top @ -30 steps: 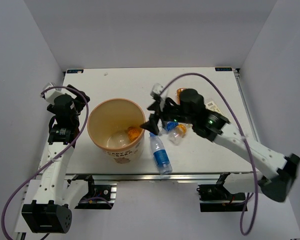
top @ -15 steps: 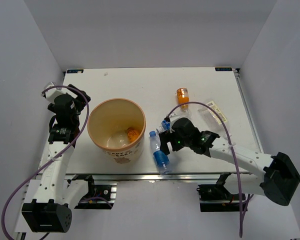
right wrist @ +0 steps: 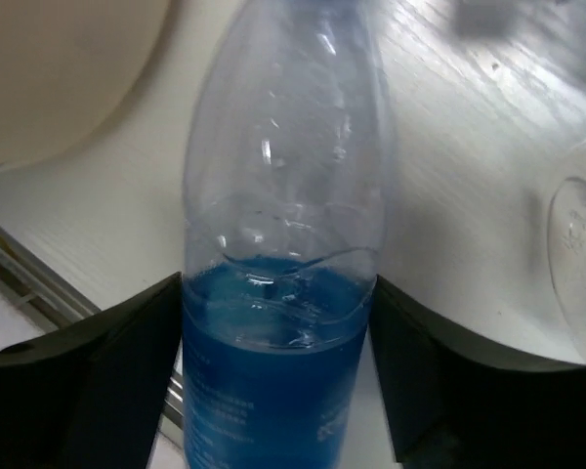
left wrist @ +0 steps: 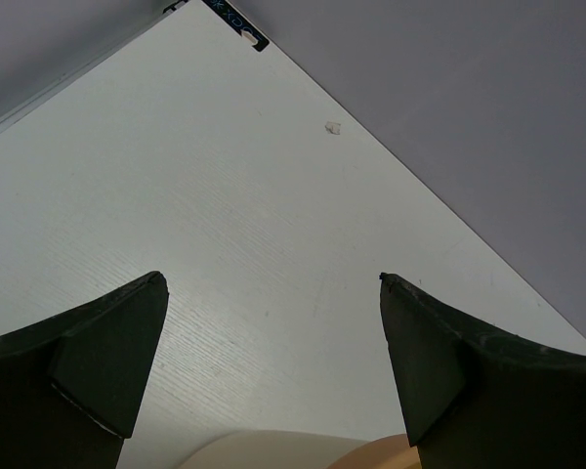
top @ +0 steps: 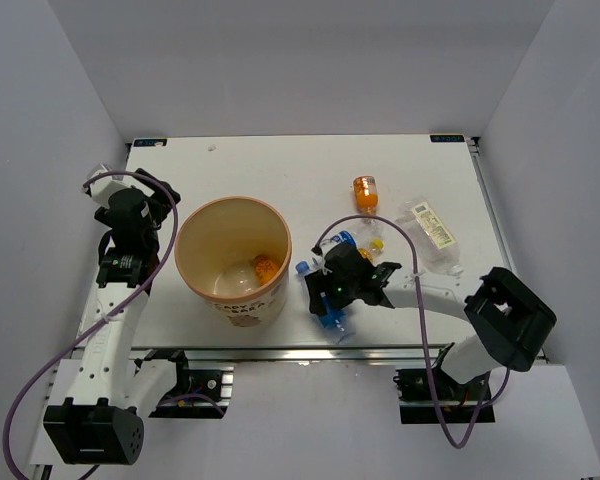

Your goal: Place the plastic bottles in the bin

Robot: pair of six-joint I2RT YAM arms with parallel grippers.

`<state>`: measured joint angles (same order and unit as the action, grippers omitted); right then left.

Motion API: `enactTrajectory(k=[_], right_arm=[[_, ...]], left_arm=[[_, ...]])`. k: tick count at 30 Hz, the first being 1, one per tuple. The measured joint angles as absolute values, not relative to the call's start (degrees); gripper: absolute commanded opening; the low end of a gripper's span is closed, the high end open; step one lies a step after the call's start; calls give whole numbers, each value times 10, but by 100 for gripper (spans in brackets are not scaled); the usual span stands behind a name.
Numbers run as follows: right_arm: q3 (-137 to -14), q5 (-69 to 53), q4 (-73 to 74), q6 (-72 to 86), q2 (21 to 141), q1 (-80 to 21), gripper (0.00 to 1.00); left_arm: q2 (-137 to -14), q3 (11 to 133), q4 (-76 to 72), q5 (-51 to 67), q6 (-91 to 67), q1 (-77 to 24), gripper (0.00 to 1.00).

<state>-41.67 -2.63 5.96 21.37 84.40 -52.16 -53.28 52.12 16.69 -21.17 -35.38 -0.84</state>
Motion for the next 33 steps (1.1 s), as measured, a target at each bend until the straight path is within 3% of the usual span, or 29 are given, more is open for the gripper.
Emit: enactTrajectory(k=[1, 4, 12, 16, 20, 26, 29, 33], right_arm=[[-417, -22, 62, 217, 848, -522, 62], [-417, -18, 62, 224, 842, -522, 41], [-441, 60, 123, 239, 691, -522, 36], [-502, 154, 113, 225, 608, -519, 36], [-564, 166, 40, 168, 586, -517, 39], [-773, 47, -37, 112, 731, -517, 44], [-877, -50, -67, 118, 834, -518, 52], [-907, -153, -74, 130, 918, -526, 77]], left_arm=[[-533, 521, 167, -213, -354, -8, 98], [-534, 521, 167, -217, -354, -9, 98], [-534, 521, 167, -221, -354, -9, 98], [-535, 521, 167, -221, -354, -8, 98], [-538, 521, 167, -226, -354, -9, 98], [-547, 521, 167, -229, -354, -8, 98], [-550, 521, 172, -235, -354, -9, 98], [-551, 521, 179, -249, -354, -8, 98]])
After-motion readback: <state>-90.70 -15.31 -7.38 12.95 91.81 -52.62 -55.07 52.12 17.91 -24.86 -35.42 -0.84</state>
